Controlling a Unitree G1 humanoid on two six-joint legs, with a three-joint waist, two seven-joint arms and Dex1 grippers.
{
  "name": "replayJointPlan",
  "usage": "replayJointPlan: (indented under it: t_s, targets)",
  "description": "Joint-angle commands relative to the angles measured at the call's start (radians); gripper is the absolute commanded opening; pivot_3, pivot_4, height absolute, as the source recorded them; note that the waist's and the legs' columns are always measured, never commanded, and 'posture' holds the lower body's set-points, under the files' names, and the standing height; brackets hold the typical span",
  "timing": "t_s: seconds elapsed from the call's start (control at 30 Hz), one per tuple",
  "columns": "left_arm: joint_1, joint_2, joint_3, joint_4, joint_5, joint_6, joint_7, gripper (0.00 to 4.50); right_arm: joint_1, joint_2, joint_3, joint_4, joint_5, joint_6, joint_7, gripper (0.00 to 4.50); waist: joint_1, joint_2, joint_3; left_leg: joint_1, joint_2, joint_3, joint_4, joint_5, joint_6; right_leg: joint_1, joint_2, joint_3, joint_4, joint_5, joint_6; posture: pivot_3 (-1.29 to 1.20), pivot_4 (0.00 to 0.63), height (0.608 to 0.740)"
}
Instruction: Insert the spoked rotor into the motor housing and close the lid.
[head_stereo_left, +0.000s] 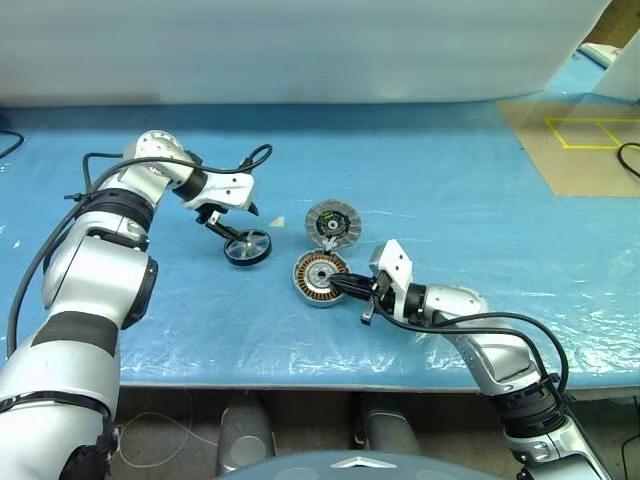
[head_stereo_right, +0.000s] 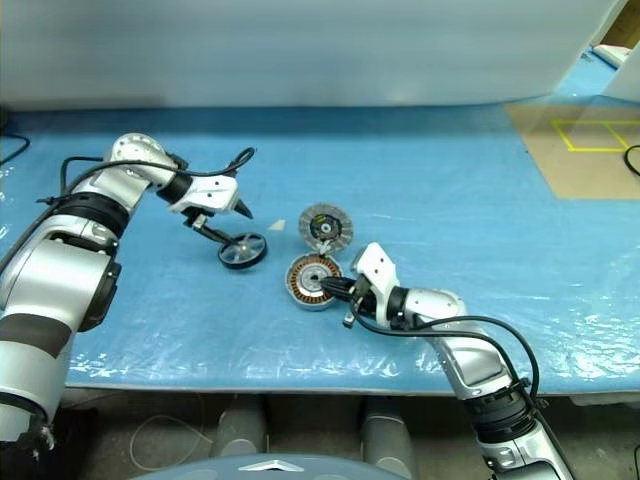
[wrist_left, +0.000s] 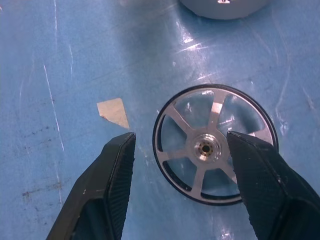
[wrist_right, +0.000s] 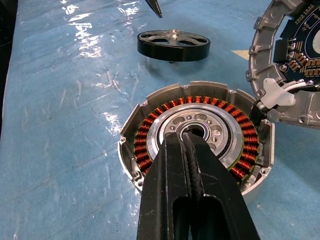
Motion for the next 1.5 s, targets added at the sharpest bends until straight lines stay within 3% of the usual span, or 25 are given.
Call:
replayJointPlan:
  t_s: [0.03, 0.53, 0.9, 1.5]
  targets:
    - [-0.005, 0.030, 0.016, 0.002, 0.002, -0.080, -0.018, 3.07, 0.009, -0.002, -0.003, -0.045, 0.010, -0.011, 0.000, 0.00, 0.001, 0.000, 0.000, 0.000, 0.000, 0.000, 0.000, 0.000, 0.000, 0.000, 0.000, 0.000, 0.000, 0.000, 0.000, 0.00, 0.150, 0.740]
    - [0.024, 0.011, -0.027, 0.022, 0.087, -0.158, 0.076, 3.07, 0.021, 0.007, 0.001, -0.075, 0.018, 0.007, -0.013, 0.00, 0.001, 0.000, 0.000, 0.000, 0.000, 0.000, 0.000, 0.000, 0.000, 0.000, 0.000, 0.000, 0.000, 0.000, 0.000, 0.00, 0.150, 0.740]
    - [0.004, -0.033, -0.055, 0.049, 0.163, -0.117, 0.174, 3.07, 0.018, 0.014, 0.007, -0.076, 0.017, 0.011, -0.019, 0.00, 0.001, 0.000, 0.000, 0.000, 0.000, 0.000, 0.000, 0.000, 0.000, 0.000, 0.000, 0.000, 0.000, 0.000, 0.000, 0.00, 0.150, 0.740]
    - [-0.005, -0.053, -0.030, 0.063, 0.150, -0.063, 0.046, 3.07, 0.019, 0.013, 0.010, -0.075, 0.015, 0.004, -0.030, 0.00, 0.001, 0.000, 0.000, 0.000, 0.000, 0.000, 0.000, 0.000, 0.000, 0.000, 0.000, 0.000, 0.000, 0.000, 0.000, 0.00, 0.150, 0.740]
